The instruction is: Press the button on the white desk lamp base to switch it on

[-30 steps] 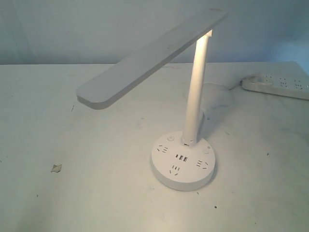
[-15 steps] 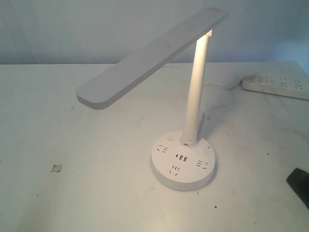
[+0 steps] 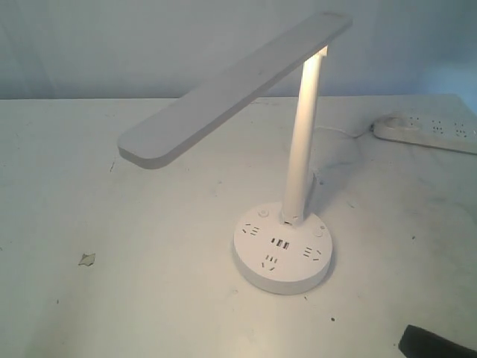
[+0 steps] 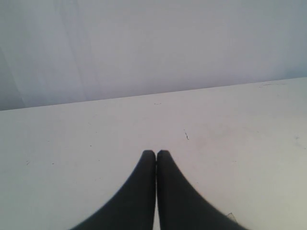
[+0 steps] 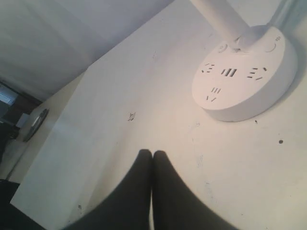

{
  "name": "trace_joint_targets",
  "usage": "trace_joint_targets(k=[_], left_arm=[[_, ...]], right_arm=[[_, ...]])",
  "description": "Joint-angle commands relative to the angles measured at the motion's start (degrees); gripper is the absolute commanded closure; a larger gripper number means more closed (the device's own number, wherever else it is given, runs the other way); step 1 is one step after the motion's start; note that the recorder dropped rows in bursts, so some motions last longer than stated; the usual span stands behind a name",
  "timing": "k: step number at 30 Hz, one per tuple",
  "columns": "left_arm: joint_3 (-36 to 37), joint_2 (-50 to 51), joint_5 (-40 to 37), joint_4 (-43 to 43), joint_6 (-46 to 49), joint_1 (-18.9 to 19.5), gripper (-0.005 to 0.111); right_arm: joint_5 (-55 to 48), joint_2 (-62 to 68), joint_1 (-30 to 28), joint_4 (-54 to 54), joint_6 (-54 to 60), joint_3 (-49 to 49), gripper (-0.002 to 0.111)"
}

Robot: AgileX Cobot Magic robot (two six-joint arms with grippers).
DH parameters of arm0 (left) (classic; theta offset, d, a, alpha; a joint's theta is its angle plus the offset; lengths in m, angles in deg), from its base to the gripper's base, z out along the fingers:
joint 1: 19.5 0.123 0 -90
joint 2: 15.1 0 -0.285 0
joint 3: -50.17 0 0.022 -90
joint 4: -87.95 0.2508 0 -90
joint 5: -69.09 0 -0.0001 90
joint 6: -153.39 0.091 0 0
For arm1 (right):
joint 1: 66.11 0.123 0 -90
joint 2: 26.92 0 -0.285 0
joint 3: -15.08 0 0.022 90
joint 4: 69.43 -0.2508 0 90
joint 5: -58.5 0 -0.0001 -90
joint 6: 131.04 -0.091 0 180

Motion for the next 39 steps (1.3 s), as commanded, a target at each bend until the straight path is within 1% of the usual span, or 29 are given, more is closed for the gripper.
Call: trace_joint_targets(k=[1,9,11,16,17,19,22,25,27,30,35,36,39], left_arm=[[0.2,-0.2,-0.1,-0.2,-0.1,0.1,0.107],[0.2,-0.2,-0.1,-0.2,0.0,0.1,0.107],[0.2,-0.2,-0.1,-0.2,0.0,0.1,0.107],[0.2,-0.2,-0.1,-0.2,0.0,0.1,0.107],[0.2,-0.2,-0.1,-0.2,-0.1,0.1,0.107],[0.2,-0.2,-0.1,-0.2,-0.1,0.1,0.107],[0.2,-0.2,-0.1,-0.2,-0.1,0.1,0.107],[0.2,-0.2,-0.1,-0.2,-0.1,0.1,0.107],[0.2,-0.2,-0.1,-0.2,-0.1,0.1,0.107],[0.2,-0.2,-0.1,-0.2,-0.1,0.1,0.107],[0.2,-0.2,-0.1,-0.2,-0.1,0.1,0.107],[0.2,-0.2,-0.1,-0.2,-0.1,0.1,0.107],[0.2,-0.2,-0.1,-0.2,-0.1,0.1,0.107]], right_arm=[[-0.2,-0.3,-0.1,-0.1,-0.1,0.4,0.108],[0.7,-0.3,-0.1,0.5,0.5,0.4,0.108],[7.0,-0.3,-0.1,2.3,2.1,0.4,0.108],[28.5,-0.3,-0.1,3.9,2.0,0.4,0.108],[31.7,-0.3,-0.1,5.6,2.0,0.4,0.108],[37.9,-0.3,-0.1,12.6,2.0,0.4,0.108],[41.6,-0.3,-0.1,30.1,2.0,0.4,0.108],[39.1,-0.3,-0.1,46.2,1.2,0.4,0.108],[35.0,-0.3,-0.1,51.5,0.0,0.4,0.108],[25.2,-0.3,-0.1,53.8,-1.7,0.4,0.108],[9.2,-0.3,-0.1,53.9,-3.4,0.4,0.108],[7.0,-0.3,-0.1,54.0,-3.4,0.4,0.108],[6.5,-0.3,-0.1,54.1,-3.4,0.4,0.108]])
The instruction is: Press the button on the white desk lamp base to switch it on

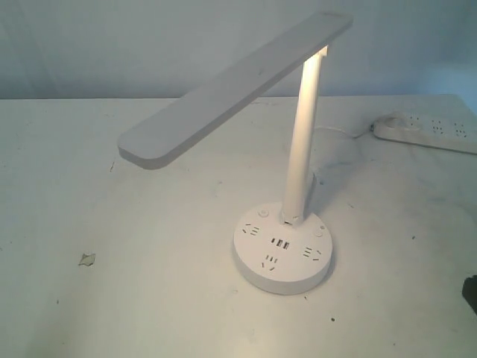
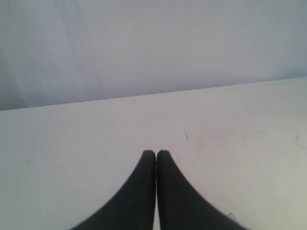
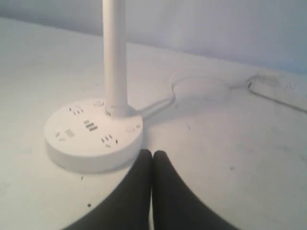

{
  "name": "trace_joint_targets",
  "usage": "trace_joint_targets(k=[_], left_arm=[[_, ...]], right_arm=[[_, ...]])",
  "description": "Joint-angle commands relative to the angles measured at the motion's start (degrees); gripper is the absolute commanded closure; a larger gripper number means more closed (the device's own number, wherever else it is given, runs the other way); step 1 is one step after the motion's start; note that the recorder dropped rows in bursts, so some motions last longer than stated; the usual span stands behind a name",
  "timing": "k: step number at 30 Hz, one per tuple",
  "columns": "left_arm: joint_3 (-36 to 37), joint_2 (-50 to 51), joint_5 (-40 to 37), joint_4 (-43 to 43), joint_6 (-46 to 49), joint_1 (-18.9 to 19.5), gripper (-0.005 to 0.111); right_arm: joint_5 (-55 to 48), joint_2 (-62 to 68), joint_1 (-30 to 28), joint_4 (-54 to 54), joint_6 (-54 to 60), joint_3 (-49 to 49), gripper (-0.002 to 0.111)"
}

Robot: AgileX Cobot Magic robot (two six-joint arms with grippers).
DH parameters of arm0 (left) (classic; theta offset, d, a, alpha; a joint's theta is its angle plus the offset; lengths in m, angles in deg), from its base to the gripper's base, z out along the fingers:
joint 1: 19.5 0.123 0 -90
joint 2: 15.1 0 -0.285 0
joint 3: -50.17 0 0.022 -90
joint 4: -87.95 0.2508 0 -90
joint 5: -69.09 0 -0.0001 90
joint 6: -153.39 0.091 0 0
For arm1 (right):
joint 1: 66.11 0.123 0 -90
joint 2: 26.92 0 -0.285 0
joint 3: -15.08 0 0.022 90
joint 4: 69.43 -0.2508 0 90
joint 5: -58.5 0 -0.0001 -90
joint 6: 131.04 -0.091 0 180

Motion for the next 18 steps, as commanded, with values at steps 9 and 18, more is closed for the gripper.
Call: trace_joint_targets(k=[9,18], left_arm=[[0.2,-0.2,-0.1,-0.2,-0.1,0.1,0.107],[0.2,-0.2,-0.1,-0.2,-0.1,0.1,0.107]], right_arm=[[-2.8,-0.3,-0.1,0.8,-0.5,0.1,0.108],[-2.8,-0.3,-15.9,0.8,-0.3,0.1,0.108]])
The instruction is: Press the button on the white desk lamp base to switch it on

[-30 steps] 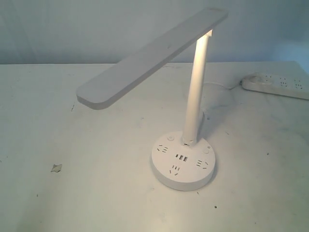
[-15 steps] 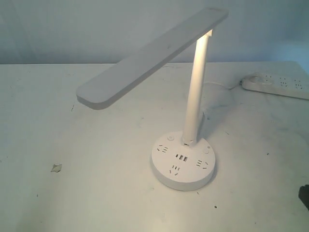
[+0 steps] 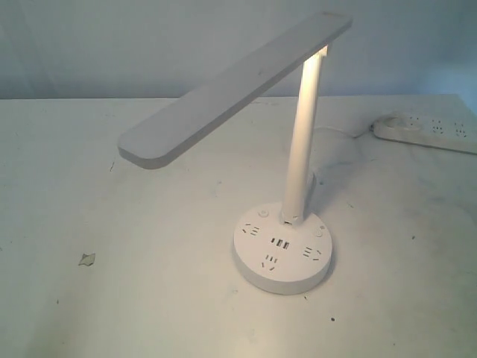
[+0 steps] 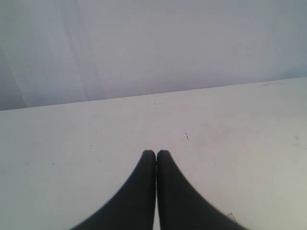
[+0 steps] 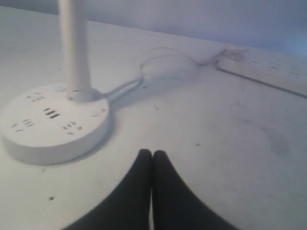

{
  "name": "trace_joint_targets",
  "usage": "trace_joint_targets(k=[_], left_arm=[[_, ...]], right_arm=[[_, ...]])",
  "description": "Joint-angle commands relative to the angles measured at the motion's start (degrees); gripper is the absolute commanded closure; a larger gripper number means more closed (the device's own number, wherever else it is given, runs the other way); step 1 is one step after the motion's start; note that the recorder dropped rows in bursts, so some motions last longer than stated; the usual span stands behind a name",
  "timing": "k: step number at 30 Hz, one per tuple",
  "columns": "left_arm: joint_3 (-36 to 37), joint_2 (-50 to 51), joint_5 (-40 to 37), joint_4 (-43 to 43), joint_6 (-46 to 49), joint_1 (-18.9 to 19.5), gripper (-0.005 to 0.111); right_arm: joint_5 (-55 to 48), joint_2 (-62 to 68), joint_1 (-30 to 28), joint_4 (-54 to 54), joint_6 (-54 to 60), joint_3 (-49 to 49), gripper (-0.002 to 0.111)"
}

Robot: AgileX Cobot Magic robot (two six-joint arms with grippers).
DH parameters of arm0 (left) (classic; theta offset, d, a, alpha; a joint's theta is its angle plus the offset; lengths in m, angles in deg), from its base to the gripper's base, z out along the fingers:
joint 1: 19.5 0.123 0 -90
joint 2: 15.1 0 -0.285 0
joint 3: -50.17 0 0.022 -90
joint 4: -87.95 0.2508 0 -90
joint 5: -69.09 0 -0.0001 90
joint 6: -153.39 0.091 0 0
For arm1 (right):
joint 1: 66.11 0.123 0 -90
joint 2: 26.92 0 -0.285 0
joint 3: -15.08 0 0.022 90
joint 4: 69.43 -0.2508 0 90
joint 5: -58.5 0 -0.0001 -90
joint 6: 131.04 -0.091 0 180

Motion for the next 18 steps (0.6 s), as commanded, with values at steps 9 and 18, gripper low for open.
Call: trace_joint_targets(k=[9,18], left_arm=[[0.2,-0.2,-0.1,-0.2,-0.1,0.1,0.107],[0.2,-0.2,-0.1,-0.2,-0.1,0.1,0.107]], right_arm=[[-0.2,-0.3,-21.4,0.0,-0.2,0.1,0.108],[-0.2,-0.3,-19.8,-0.1,-0.5,0.1,0.108]])
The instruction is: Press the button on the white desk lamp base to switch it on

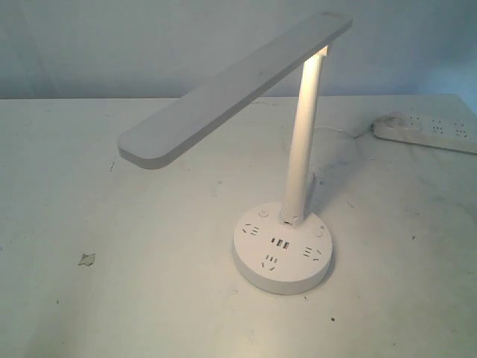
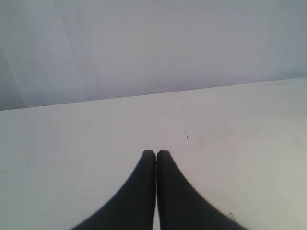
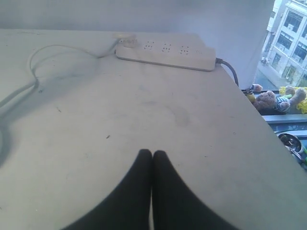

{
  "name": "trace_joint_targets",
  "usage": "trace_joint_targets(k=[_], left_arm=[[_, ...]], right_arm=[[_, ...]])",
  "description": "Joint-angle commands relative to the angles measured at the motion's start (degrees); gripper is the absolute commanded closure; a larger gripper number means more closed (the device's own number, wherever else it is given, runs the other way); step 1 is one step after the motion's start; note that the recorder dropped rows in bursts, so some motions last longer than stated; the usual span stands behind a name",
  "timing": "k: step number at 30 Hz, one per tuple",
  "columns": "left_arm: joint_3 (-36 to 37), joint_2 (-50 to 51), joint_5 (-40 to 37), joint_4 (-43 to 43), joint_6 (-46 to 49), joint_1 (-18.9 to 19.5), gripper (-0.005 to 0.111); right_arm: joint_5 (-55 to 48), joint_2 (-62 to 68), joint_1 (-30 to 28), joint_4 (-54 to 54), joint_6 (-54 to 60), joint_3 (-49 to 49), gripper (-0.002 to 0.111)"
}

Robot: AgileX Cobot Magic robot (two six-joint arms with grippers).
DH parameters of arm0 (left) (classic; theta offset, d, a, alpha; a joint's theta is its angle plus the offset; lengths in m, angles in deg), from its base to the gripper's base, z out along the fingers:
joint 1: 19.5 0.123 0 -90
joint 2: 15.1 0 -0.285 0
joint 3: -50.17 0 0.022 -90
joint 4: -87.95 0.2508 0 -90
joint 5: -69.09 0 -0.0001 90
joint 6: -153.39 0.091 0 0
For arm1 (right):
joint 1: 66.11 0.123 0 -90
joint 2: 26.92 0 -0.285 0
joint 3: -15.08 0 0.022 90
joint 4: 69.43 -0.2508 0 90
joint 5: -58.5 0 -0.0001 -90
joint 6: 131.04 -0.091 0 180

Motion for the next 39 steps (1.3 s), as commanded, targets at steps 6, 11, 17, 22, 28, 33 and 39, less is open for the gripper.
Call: trace_joint_targets(k=[6,11,17,22,28,33,39], left_arm=[[0.2,-0.2,-0.1,-0.2,-0.1,0.1,0.107],[0.2,-0.2,-0.1,-0.2,-0.1,0.1,0.107],[0.2,-0.2,-0.1,-0.2,-0.1,0.1,0.107],[0.2,-0.2,-0.1,-0.2,-0.1,0.1,0.107],[0.2,-0.2,-0.1,-0.2,-0.1,0.1,0.107],[0.2,-0.2,-0.1,-0.2,-0.1,0.1,0.107],[0.2,-0.2,-0.1,-0.2,-0.1,0.1,0.107]], right_arm=[[0.3,-0.3,1.0,-0.1,-0.5,0.1,0.108],[0.3,-0.3,1.0,-0.1,-0.5,0.1,0.108],[0.3,-0.3,1.0,-0.1,-0.5,0.1,0.108],[0.3,-0.3,1.0,-0.1,-0.5,0.1,0.108],[0.3,-0.3,1.0,-0.1,-0.5,0.1,0.108],[0.3,-0.3,1.0,-0.1,-0.5,0.1,0.108],[0.3,-0.3,1.0,-0.1,-1.4,0.1,0.108]])
